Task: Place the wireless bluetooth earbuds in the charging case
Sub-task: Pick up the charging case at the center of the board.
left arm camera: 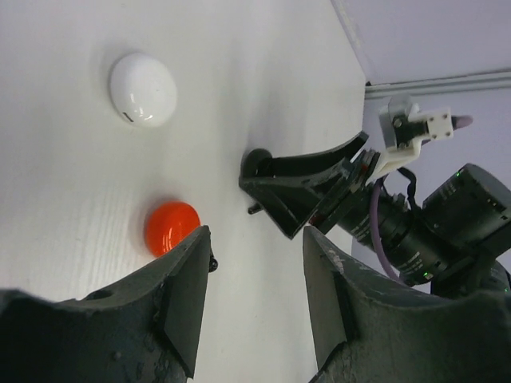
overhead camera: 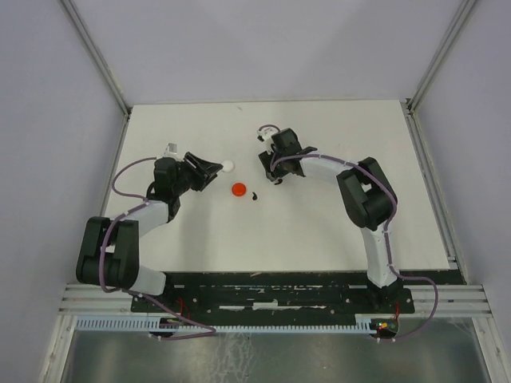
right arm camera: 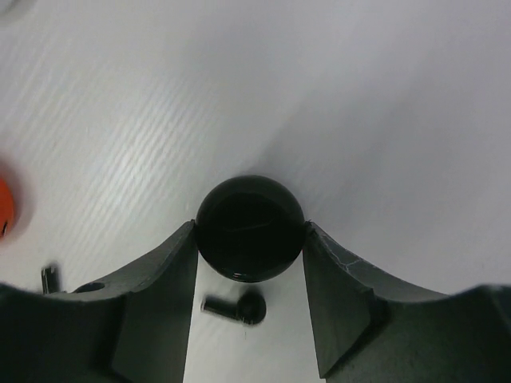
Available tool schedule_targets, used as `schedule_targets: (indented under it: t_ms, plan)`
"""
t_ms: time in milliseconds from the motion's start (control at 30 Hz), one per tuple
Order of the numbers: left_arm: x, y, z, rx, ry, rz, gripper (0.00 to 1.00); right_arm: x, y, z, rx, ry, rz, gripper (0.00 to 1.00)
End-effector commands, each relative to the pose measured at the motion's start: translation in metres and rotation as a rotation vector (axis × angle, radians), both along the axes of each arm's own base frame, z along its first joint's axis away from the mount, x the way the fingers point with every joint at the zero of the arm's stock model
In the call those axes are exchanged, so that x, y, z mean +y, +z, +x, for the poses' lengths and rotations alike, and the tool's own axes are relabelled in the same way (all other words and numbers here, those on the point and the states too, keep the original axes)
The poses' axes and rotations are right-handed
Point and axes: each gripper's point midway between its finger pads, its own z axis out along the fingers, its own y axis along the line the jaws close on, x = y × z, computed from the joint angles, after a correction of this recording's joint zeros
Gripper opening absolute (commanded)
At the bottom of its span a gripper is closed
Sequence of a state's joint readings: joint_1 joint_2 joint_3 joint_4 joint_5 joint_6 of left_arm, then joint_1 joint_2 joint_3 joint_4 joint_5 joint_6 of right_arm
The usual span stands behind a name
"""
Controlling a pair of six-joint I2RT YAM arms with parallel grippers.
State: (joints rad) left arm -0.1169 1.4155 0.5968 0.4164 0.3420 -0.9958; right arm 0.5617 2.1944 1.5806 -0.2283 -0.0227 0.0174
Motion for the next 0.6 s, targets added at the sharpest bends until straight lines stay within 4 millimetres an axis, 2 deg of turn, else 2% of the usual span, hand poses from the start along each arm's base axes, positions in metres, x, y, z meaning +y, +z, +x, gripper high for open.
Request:
schedule_targets:
  t_ms: [0,33,200,300,433,567]
  plan:
    - [-0.028,0.033,0.003,-0.135,-0.138,-0.181,0.56,0.009,0.071,-0.004,-0.160,0.073,0.138,0.33]
    - [-0.031,0.042,0.004,-0.179,-0.159,-0.209,0.56,0.010,0.076,-0.010,-0.155,0.087,0.151,0.33]
    - [-0.052,0.054,0.002,-0.246,-0.248,-0.300,0.55,0.015,0.109,-0.039,-0.154,0.160,0.247,0.33]
    - [-0.065,0.055,0.001,-0.258,-0.296,-0.322,0.54,0.015,0.124,-0.053,-0.154,0.193,0.281,0.33]
    - [-0.082,0.055,-0.002,-0.261,-0.347,-0.336,0.54,0.015,0.138,-0.071,-0.149,0.243,0.314,0.32]
    - [-0.097,0.055,-0.004,-0.254,-0.379,-0.336,0.53,0.013,0.144,-0.084,-0.133,0.274,0.316,0.32]
